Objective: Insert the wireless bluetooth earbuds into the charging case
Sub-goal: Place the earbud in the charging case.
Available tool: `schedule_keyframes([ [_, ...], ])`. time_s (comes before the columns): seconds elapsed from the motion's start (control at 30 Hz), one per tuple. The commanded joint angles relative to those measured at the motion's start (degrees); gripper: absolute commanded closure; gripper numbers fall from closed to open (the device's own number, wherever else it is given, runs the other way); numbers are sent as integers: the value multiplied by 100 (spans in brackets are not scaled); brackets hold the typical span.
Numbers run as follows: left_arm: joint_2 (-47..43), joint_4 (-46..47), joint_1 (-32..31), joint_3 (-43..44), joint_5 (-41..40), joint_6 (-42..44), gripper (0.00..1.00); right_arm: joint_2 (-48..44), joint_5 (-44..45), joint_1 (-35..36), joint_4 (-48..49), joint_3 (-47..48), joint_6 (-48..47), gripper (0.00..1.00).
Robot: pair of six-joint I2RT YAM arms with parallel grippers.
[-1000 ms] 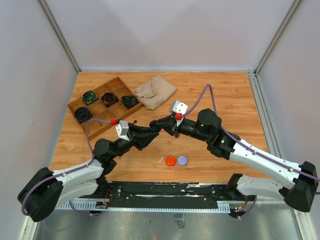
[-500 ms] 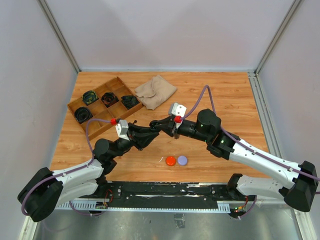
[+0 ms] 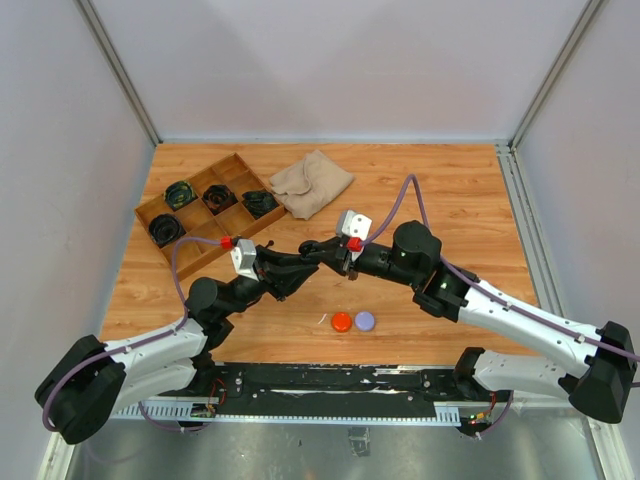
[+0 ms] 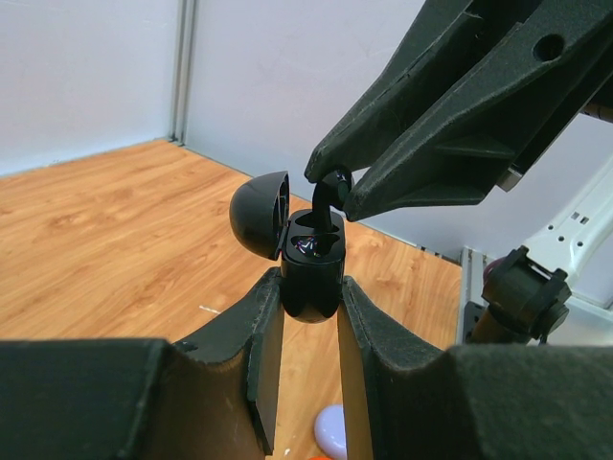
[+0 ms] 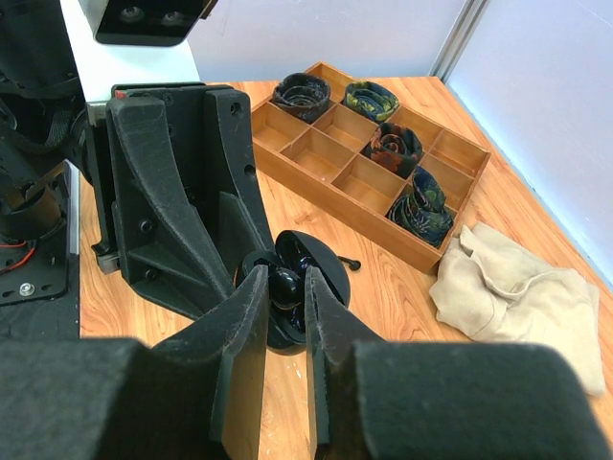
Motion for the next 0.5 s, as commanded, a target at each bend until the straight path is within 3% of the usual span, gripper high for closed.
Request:
schedule_keyframes([
  [0.0,-114,171,-22,143,-190,35,100,-115,-331,175,-7,-154,-37,87],
  [0.23,-106,240,-22,138,-99,14,100,-58,-486,176,-169,-83,-111,79],
  [0.47,-123,238,-22,41,-124,73,100,-127,-386,176,-239,-30,-155,62],
])
